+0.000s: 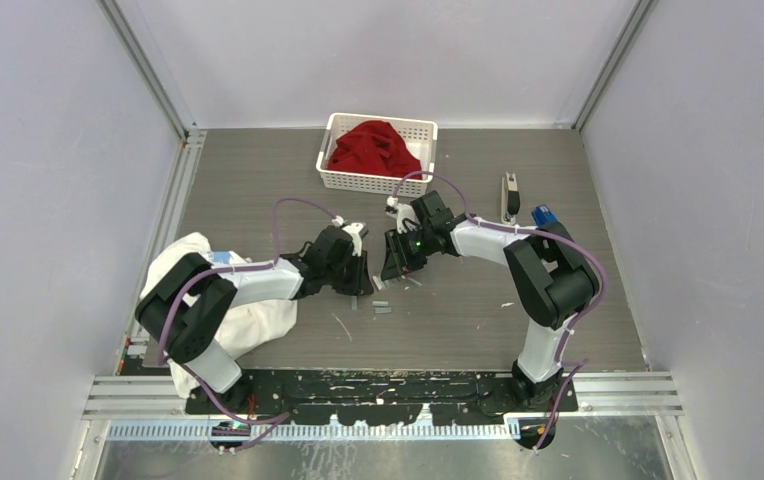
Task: Unload the staples from the stapler
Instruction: Adjust the staple in the staple box.
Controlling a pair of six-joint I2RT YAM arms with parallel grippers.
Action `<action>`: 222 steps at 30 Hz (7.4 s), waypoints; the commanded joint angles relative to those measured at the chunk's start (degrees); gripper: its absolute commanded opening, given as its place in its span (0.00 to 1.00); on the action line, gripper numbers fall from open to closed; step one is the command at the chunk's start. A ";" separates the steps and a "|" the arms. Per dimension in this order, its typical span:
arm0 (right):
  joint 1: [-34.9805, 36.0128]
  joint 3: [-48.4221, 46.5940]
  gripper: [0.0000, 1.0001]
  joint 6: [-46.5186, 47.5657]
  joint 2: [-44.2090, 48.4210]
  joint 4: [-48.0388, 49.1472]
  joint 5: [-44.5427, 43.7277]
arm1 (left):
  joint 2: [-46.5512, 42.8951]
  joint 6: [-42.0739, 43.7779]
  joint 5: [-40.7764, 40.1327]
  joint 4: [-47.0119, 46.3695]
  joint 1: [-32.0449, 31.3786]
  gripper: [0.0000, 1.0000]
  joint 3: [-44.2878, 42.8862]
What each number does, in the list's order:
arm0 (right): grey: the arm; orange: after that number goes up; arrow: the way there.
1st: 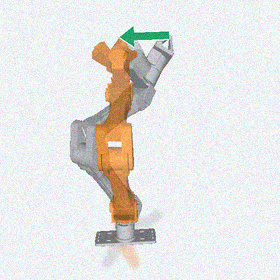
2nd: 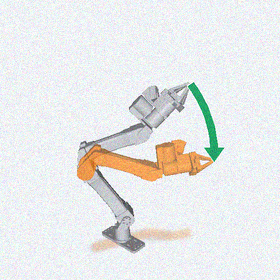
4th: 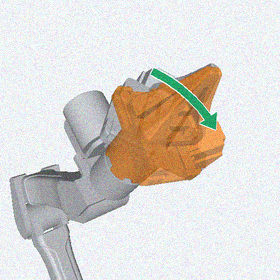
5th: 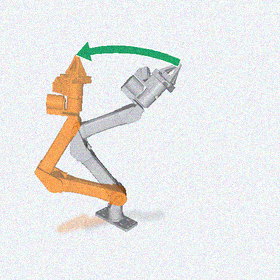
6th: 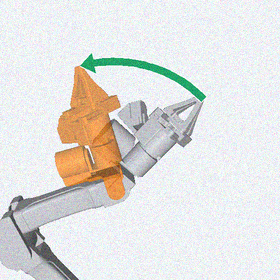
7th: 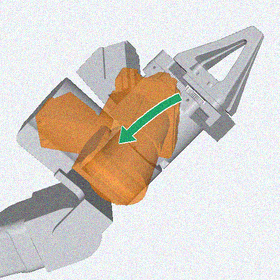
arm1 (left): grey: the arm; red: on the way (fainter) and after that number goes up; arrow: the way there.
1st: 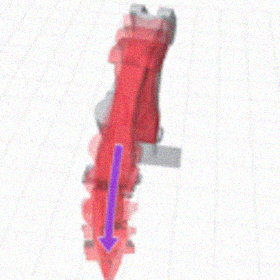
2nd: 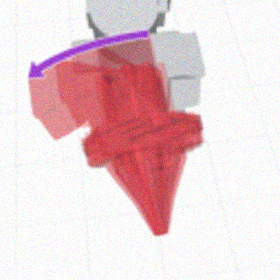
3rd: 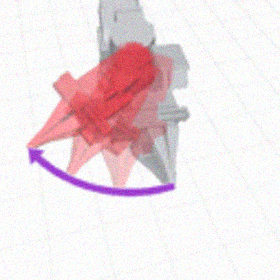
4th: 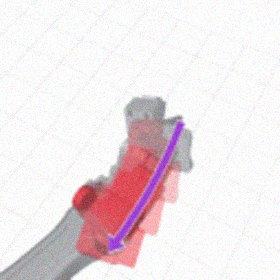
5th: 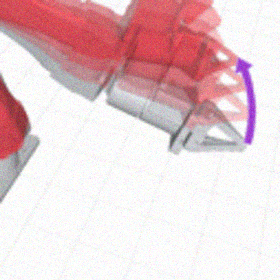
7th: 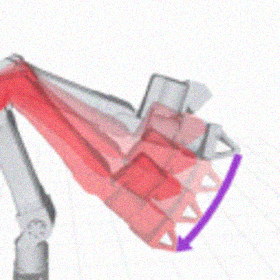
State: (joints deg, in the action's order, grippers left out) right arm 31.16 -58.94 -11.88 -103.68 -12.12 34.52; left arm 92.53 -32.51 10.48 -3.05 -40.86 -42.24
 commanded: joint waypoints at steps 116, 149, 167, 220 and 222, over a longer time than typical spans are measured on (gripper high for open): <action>3.99 -3.86 0.44 10.47 8.10 -3.11 -16.64 | 0.18 1.23 -1.51 1.20 -0.11 0.18 -0.56; 5.23 -5.13 0.01 11.76 1.93 -5.46 -16.46 | 0.51 1.13 -1.08 0.85 -0.17 0.18 -0.65; 4.67 -5.22 0.16 9.60 1.15 -4.84 -12.38 | 0.43 1.22 -1.05 0.86 -0.13 0.18 -0.55; 2.44 -5.31 0.28 7.21 -1.24 -4.84 -6.83 | 2.99 0.45 0.57 -1.16 -0.12 0.18 -1.00; 2.41 -5.31 0.28 7.03 -1.41 -4.84 -6.50 | 2.98 0.43 0.65 -1.17 -0.16 0.17 -1.04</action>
State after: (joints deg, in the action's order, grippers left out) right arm 33.87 -62.26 -3.95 -104.79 -18.24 26.06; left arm 94.04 -32.58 11.79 -4.93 -40.86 -42.83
